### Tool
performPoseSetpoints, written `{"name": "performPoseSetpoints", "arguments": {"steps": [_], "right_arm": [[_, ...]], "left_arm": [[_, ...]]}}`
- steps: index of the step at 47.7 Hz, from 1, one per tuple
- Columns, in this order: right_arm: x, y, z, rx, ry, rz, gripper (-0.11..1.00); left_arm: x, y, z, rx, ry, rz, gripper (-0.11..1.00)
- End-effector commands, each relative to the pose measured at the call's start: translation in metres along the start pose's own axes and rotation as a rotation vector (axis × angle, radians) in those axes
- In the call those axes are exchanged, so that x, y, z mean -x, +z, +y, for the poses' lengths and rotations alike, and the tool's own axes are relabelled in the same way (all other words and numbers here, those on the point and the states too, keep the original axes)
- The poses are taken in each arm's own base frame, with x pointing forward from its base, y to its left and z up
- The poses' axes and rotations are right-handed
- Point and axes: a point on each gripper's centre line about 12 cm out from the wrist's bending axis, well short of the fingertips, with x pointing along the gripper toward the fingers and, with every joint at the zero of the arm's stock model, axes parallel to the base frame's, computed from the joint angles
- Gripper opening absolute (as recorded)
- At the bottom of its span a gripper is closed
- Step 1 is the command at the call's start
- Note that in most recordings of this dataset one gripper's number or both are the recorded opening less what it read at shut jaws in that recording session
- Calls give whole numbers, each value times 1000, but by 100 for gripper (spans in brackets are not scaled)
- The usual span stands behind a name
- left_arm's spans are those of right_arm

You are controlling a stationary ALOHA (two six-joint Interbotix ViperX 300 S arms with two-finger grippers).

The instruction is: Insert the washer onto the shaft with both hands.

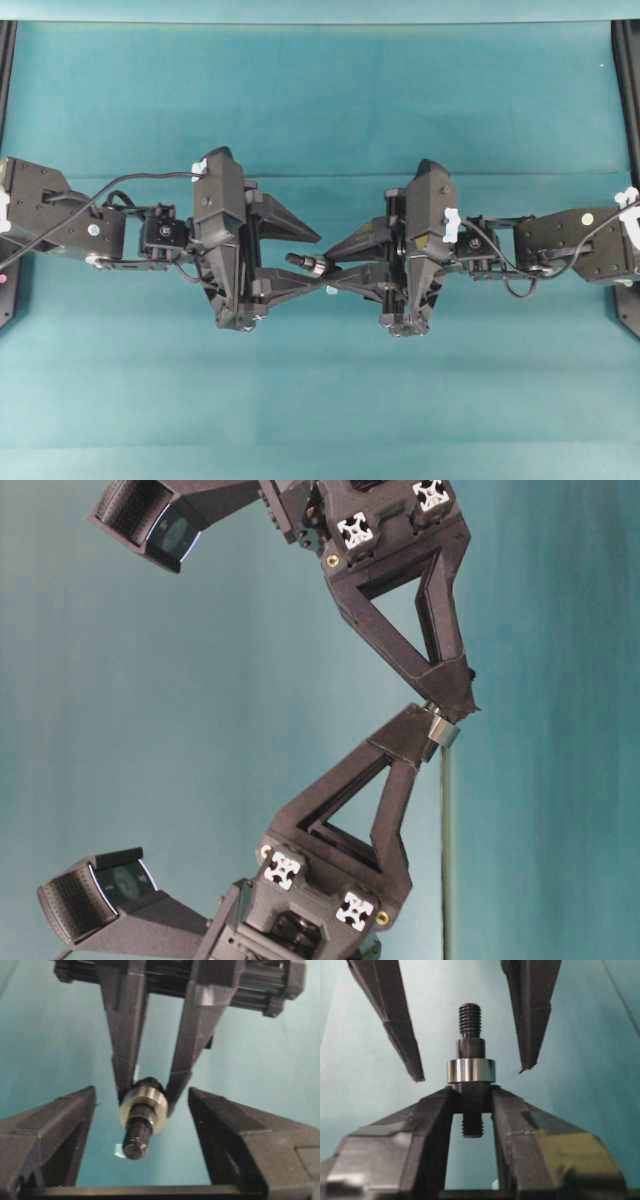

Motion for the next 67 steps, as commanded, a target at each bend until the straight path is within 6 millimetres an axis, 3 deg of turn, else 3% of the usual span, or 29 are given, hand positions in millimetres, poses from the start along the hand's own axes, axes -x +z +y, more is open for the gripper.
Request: {"name": "performPoseSetpoints", "arguments": {"steps": [1,20,45,67], "right_arm": [[-1,10,2,-4,7,-31,0],[1,8,2,-4,6,-28,0],[16,-11,12,-6,32,26,0],[24,-50,19,28,13,322,0]], "left_arm": [[-1,8,-2,-2,-6,-25,80],[2,9,-3,2,-8,-28,80],[25,9,-7,1,-16,-11,80],[31,4,-8,0,-10,31,80]]}}
